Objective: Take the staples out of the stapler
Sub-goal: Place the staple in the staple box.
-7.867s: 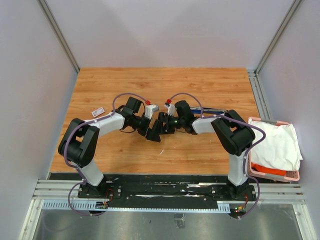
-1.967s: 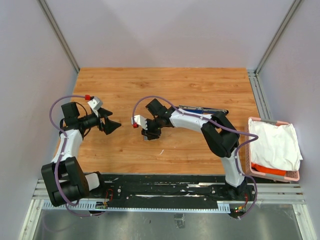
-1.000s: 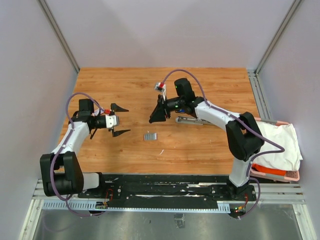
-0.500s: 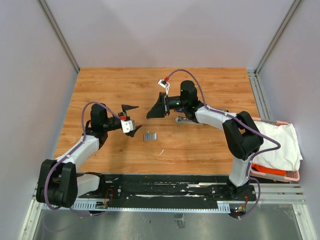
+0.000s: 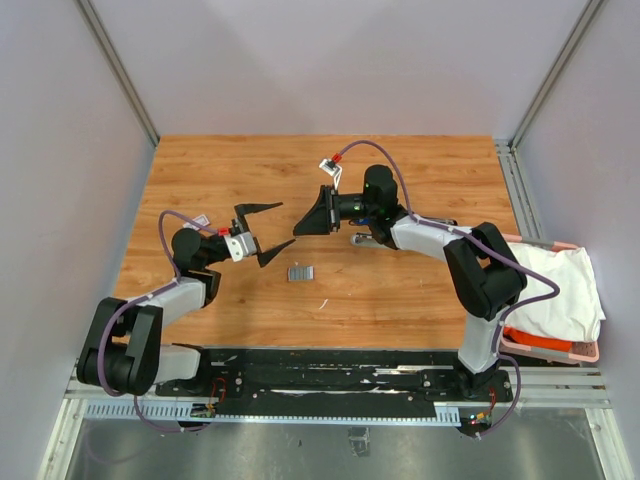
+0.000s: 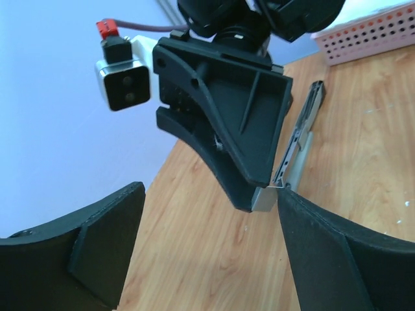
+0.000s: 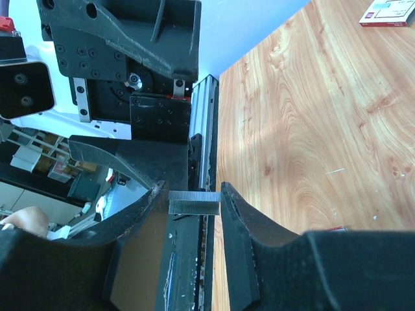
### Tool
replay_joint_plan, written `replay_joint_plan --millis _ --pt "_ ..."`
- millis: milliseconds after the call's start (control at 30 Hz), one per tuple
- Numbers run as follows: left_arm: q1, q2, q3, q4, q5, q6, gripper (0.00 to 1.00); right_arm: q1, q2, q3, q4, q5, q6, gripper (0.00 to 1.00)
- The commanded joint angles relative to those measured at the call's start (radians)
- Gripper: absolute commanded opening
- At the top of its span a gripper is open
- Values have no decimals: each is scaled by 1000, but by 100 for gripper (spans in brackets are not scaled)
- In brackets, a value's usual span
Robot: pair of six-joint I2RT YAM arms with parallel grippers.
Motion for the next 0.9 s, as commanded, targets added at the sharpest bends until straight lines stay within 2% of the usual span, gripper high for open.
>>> replay_joint_plan --millis 0,233,433,533,700,867 --pt "-21 34 -8 170 86 -84 85 0 -8 -8 62 6 28 38" --pt "-26 44 -4 95 110 -35 81 -2 -6 -6 78 5 42 38" --pt "-38 53 5 4 96 42 67 -3 -8 -3 105 8 70 38" --pt "-47 60 16 -3 85 45 63 -2 -11 -5 112 10 75 38" --pt "-63 65 43 -6 67 23 47 -1 -12 -6 115 13 79 38" --pt "-69 63 42 14 58 -1 41 -3 -13 -8 116 13 77 38"
